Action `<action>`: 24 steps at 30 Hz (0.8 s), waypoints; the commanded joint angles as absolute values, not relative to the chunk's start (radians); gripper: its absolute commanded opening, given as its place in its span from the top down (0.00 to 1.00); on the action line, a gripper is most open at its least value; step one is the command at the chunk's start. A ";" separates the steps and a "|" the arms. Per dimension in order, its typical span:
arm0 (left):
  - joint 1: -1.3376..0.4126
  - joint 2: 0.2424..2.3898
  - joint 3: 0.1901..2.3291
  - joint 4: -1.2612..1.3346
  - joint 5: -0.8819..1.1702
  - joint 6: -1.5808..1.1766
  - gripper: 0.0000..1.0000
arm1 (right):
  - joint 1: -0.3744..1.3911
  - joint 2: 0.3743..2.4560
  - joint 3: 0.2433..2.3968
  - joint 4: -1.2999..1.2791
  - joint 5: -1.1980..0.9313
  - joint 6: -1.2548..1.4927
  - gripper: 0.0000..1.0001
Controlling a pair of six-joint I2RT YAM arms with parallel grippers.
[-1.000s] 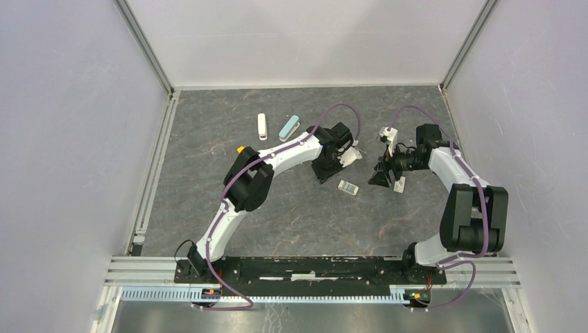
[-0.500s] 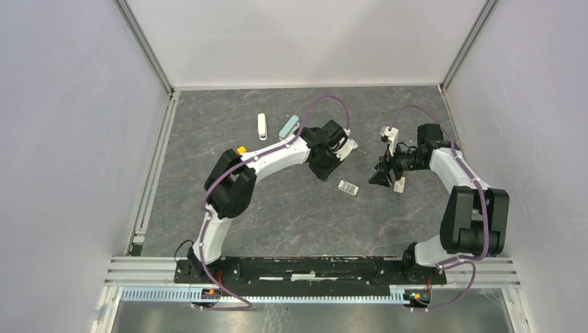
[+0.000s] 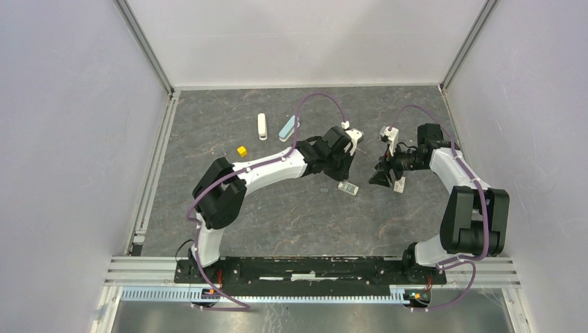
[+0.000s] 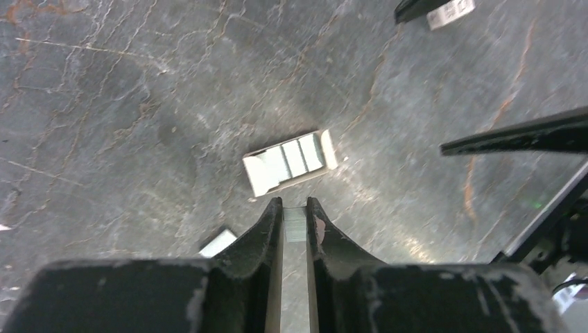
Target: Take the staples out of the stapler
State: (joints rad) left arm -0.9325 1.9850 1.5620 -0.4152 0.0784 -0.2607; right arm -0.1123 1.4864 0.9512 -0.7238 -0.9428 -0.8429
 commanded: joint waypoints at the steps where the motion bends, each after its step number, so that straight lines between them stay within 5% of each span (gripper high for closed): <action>1: -0.955 1.976 1.573 -0.313 0.014 -0.422 0.93 | -0.116 1.456 0.965 -0.721 -0.968 -0.861 0.28; 24: -0.992 2.048 1.532 -0.221 -0.058 -0.595 0.92 | -0.120 1.464 0.968 -0.737 -0.966 -0.875 0.27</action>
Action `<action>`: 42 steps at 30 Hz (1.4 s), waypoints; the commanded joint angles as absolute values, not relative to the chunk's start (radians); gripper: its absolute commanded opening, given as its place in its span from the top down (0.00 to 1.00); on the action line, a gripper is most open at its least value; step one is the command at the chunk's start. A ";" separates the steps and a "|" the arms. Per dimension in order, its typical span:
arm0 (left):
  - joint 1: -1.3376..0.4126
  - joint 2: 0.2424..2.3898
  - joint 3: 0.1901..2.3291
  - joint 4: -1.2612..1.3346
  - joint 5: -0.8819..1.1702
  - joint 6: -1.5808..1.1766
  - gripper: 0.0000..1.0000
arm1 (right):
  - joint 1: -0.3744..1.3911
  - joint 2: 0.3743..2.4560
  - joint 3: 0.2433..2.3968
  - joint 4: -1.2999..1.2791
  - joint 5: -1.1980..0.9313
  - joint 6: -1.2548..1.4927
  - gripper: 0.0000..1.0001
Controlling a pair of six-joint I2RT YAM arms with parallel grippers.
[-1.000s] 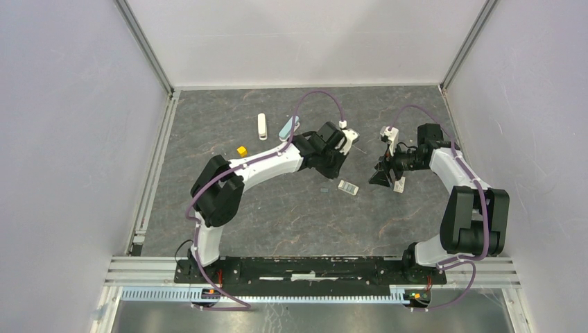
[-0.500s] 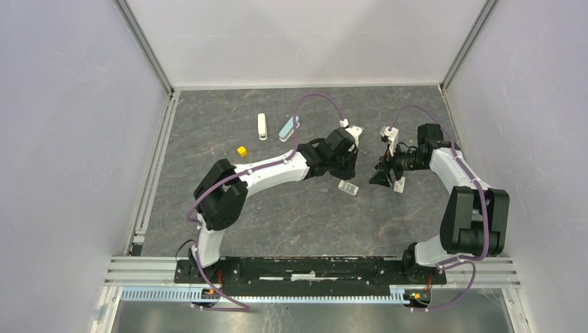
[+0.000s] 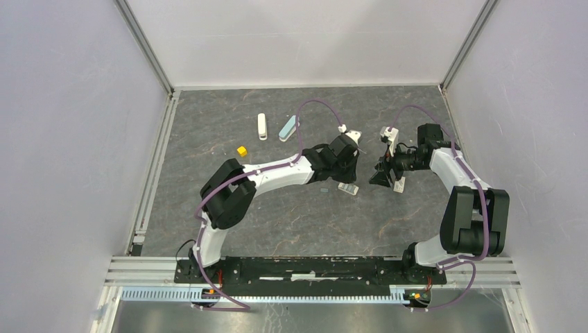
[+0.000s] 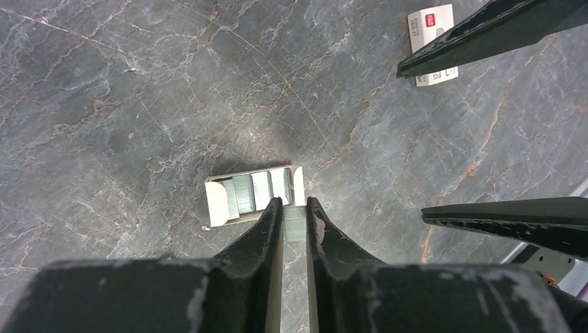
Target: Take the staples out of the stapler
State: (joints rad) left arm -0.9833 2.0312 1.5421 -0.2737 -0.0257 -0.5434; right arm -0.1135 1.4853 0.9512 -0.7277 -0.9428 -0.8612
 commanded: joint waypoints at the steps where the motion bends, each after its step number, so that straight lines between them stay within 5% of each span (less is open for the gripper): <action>1: -0.995 2.052 1.530 -0.216 -0.063 -0.594 0.92 | -0.119 1.463 0.969 -0.737 -0.966 -0.876 0.27; 42: -1.040 2.131 1.570 -0.207 -0.185 -0.498 0.91 | -0.125 1.482 0.979 -0.768 -0.983 -0.906 0.27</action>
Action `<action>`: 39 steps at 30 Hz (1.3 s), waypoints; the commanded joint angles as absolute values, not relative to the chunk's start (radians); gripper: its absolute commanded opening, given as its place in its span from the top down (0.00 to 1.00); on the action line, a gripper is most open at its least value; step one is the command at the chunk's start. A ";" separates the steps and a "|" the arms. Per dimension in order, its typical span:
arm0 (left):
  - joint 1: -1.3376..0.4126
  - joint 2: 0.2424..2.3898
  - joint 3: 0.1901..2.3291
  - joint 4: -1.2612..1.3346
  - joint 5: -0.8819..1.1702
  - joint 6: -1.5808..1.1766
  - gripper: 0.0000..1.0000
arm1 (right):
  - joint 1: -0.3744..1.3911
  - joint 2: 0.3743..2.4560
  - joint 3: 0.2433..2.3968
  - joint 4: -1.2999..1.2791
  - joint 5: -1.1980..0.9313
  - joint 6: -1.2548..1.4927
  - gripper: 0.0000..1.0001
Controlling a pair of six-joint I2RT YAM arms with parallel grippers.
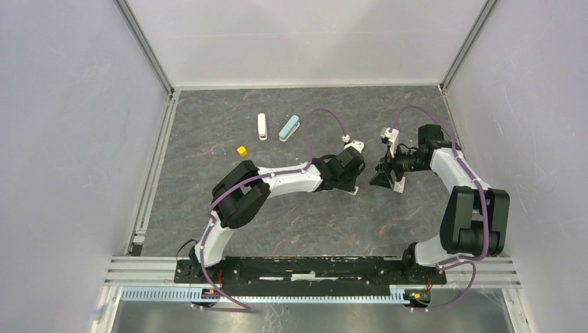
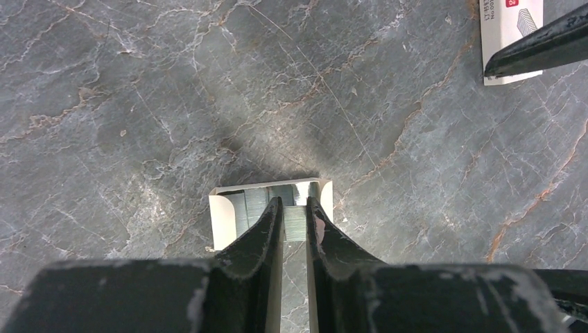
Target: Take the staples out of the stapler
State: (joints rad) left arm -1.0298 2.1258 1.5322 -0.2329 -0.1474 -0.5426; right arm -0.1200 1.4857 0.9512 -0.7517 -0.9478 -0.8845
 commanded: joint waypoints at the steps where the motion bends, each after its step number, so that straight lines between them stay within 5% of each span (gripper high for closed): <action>1: -1.041 2.129 1.570 -0.207 -0.189 -0.496 0.91 | -0.126 1.482 0.979 -0.769 -0.984 -0.907 0.27; 39: -1.052 2.134 1.592 -0.229 -0.189 -0.468 0.70 | -0.127 1.488 0.982 -0.785 -0.991 -0.920 0.27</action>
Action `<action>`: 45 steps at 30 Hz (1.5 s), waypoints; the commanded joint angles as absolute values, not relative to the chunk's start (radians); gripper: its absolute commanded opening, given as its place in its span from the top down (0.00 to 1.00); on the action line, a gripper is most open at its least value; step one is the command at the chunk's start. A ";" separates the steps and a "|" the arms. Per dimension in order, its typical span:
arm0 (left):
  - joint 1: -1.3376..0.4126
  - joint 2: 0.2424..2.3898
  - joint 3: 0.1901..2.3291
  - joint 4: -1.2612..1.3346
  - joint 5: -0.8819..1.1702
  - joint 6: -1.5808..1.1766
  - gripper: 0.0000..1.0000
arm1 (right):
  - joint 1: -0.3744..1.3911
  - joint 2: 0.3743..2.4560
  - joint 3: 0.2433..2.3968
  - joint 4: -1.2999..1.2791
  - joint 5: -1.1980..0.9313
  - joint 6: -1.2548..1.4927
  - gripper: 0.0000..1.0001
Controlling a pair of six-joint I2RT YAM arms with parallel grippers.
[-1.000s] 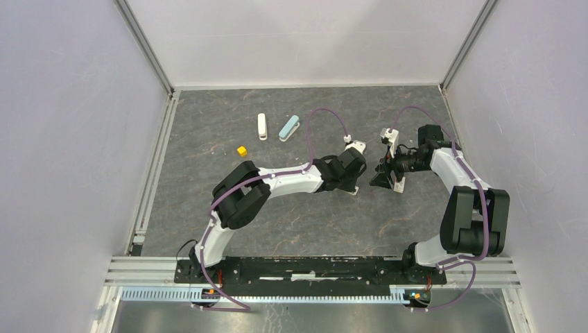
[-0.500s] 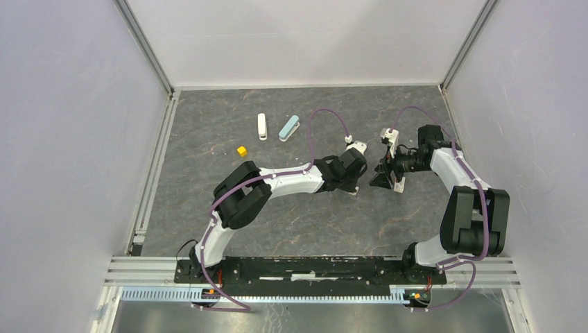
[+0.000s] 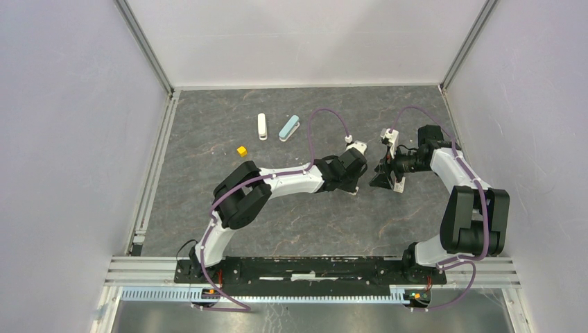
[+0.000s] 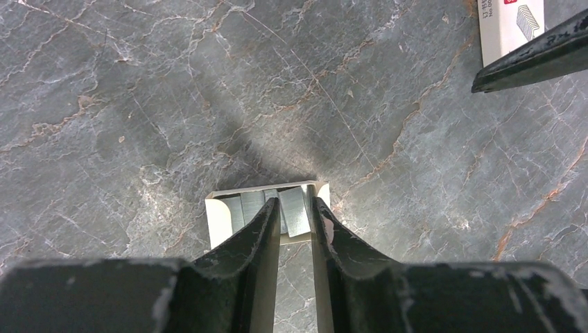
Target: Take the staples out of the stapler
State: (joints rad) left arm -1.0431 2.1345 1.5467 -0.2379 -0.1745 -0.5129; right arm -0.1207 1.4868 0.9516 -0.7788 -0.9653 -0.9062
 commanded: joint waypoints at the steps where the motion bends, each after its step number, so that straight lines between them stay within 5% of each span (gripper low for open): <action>1: -1.051 2.132 1.592 -0.230 -0.188 -0.466 0.70 | -0.127 1.488 0.982 -0.785 -0.991 -0.920 0.27; 12: -1.050 1.985 1.498 -0.129 -0.236 -0.435 0.70 | -0.127 1.485 0.983 -0.791 -0.995 -0.929 0.27; 19: -1.045 1.813 1.300 0.037 -0.299 -0.299 0.42 | -0.127 1.466 0.979 -0.793 -1.000 -0.945 0.27; 25: -1.035 1.704 1.163 0.064 -0.306 -0.171 0.01 | -0.127 1.442 0.964 -0.774 -0.999 -0.951 0.27; 45: -0.952 1.203 0.695 0.173 -0.221 -0.306 0.00 | 0.019 1.307 0.841 -0.808 -1.115 -1.363 0.25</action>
